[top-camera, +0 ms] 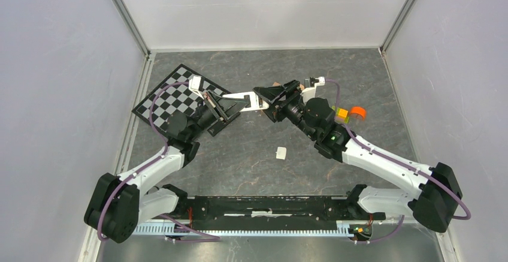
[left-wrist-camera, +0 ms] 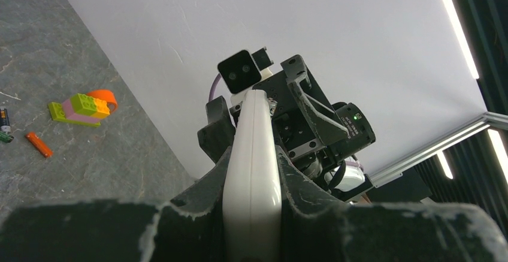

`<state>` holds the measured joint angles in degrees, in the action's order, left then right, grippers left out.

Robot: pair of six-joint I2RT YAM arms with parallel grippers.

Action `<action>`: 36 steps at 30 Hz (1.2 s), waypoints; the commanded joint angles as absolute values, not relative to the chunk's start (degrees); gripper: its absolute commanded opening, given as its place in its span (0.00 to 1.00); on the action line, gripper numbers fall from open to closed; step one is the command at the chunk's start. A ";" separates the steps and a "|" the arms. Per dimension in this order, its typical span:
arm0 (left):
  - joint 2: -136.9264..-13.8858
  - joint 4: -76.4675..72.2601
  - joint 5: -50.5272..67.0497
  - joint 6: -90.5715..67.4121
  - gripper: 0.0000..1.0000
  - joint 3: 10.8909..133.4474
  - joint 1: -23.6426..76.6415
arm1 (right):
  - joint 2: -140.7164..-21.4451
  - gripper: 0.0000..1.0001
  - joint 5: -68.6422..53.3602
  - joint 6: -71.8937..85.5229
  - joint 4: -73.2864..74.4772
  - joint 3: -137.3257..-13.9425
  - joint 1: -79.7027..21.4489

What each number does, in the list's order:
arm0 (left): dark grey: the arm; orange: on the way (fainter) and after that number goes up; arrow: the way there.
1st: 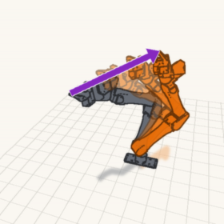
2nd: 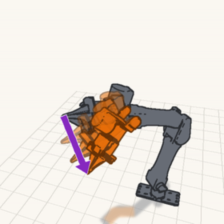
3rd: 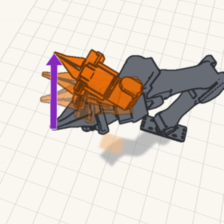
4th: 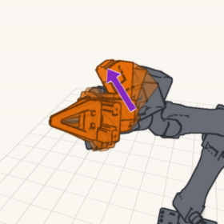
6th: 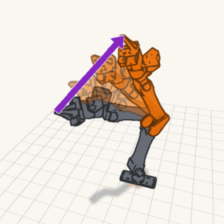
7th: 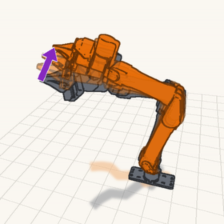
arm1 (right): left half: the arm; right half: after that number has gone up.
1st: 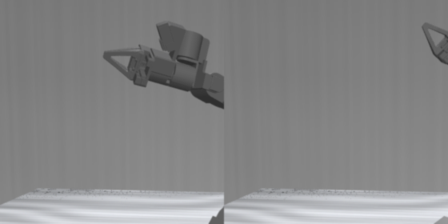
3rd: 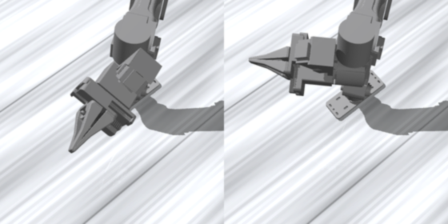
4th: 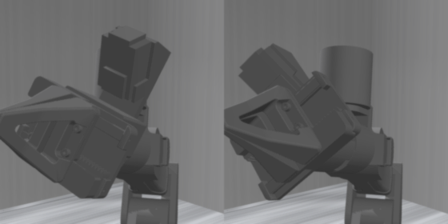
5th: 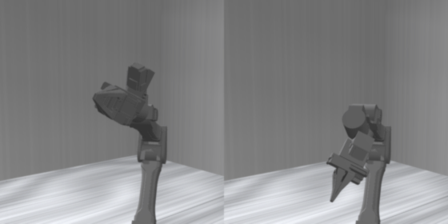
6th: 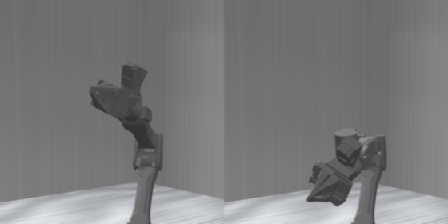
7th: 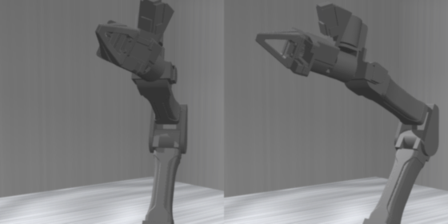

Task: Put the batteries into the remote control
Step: Load the battery into the remote control.

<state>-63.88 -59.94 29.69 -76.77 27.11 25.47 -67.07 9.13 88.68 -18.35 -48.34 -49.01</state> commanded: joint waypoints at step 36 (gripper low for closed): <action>-58.21 -54.50 28.91 -82.57 0.02 31.74 25.56 | -64.90 0.32 10.28 83.35 -26.95 -43.68 -48.55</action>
